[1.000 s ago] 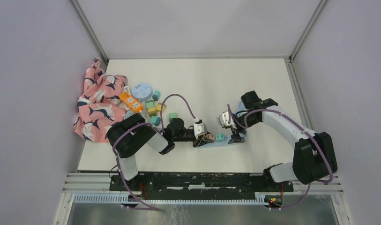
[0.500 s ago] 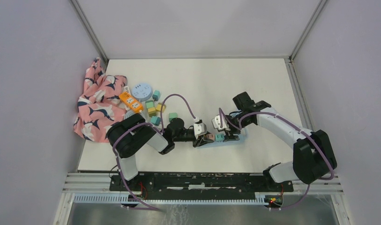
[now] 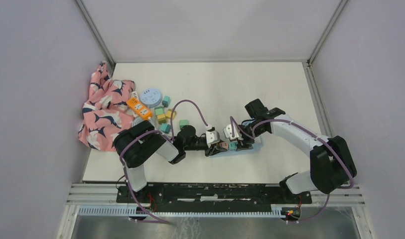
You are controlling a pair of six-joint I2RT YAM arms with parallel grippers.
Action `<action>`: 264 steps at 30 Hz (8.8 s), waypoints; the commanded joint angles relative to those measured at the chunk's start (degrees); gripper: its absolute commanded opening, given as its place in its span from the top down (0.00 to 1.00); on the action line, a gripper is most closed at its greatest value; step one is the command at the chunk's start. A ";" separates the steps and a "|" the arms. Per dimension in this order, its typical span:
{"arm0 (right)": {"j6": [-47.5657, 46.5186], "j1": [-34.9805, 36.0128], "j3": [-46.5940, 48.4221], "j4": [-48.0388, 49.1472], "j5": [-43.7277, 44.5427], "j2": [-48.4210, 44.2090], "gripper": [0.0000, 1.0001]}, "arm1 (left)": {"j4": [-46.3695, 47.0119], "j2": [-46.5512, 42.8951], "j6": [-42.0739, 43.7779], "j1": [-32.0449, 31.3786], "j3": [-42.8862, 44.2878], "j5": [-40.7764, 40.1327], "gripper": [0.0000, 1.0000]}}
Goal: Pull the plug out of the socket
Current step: Remove the plug from the socket, then place the plug at the center of the board, then remove the plug from the socket.
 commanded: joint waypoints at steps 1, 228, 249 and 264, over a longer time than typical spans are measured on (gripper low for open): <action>0.57 0.75 0.37 0.70 0.39 0.79 0.39 | -0.83 0.84 0.25 0.65 -0.15 -1.18 0.97; 7.56 7.31 6.47 0.75 7.21 7.97 1.00 | 15.04 2.58 -9.74 2.05 -4.41 2.21 0.97; 6.53 3.03 6.29 -0.03 3.73 6.84 1.00 | 6.54 1.53 -4.29 -0.37 -2.61 -2.94 0.97; 18.49 3.81 7.59 7.35 6.49 6.92 1.00 | 6.73 1.18 -4.07 -0.37 -2.95 -3.29 0.97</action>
